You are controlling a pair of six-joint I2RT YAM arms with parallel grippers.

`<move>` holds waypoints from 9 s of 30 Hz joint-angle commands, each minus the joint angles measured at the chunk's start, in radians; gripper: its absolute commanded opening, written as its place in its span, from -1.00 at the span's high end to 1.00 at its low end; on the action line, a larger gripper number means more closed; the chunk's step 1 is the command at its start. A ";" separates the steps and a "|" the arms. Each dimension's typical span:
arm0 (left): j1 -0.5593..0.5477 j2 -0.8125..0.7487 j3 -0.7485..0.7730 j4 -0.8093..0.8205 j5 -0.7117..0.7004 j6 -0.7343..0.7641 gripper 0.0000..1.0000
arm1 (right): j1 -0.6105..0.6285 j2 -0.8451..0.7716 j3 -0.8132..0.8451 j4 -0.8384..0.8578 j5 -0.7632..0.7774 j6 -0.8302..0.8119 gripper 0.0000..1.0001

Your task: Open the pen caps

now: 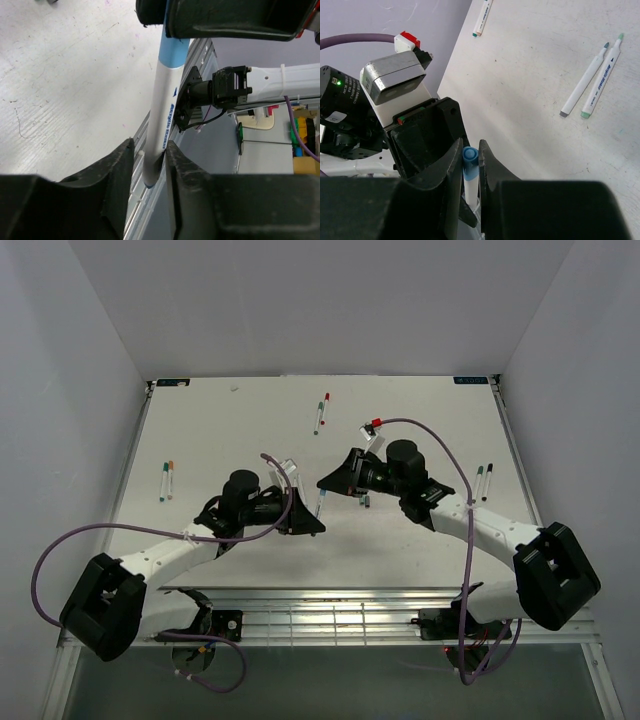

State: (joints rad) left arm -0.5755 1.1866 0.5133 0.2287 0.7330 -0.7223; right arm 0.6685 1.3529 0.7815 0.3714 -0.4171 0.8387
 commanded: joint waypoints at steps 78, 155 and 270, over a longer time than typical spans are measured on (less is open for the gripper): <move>-0.284 -0.126 0.022 -0.269 -0.666 0.038 1.00 | -0.044 0.078 0.340 -0.411 0.542 -0.172 0.85; -0.294 -0.234 -0.009 -0.117 -0.739 0.001 1.00 | -0.001 0.101 -0.048 0.271 -0.055 0.163 0.47; 0.023 0.251 0.021 -0.081 -0.745 0.121 -0.09 | -0.316 0.351 0.102 -0.440 0.098 -0.448 0.28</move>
State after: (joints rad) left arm -0.5583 1.4586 0.5468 0.1394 -0.0246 -0.5991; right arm 0.3592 1.6917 0.8581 -0.0719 -0.3294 0.4107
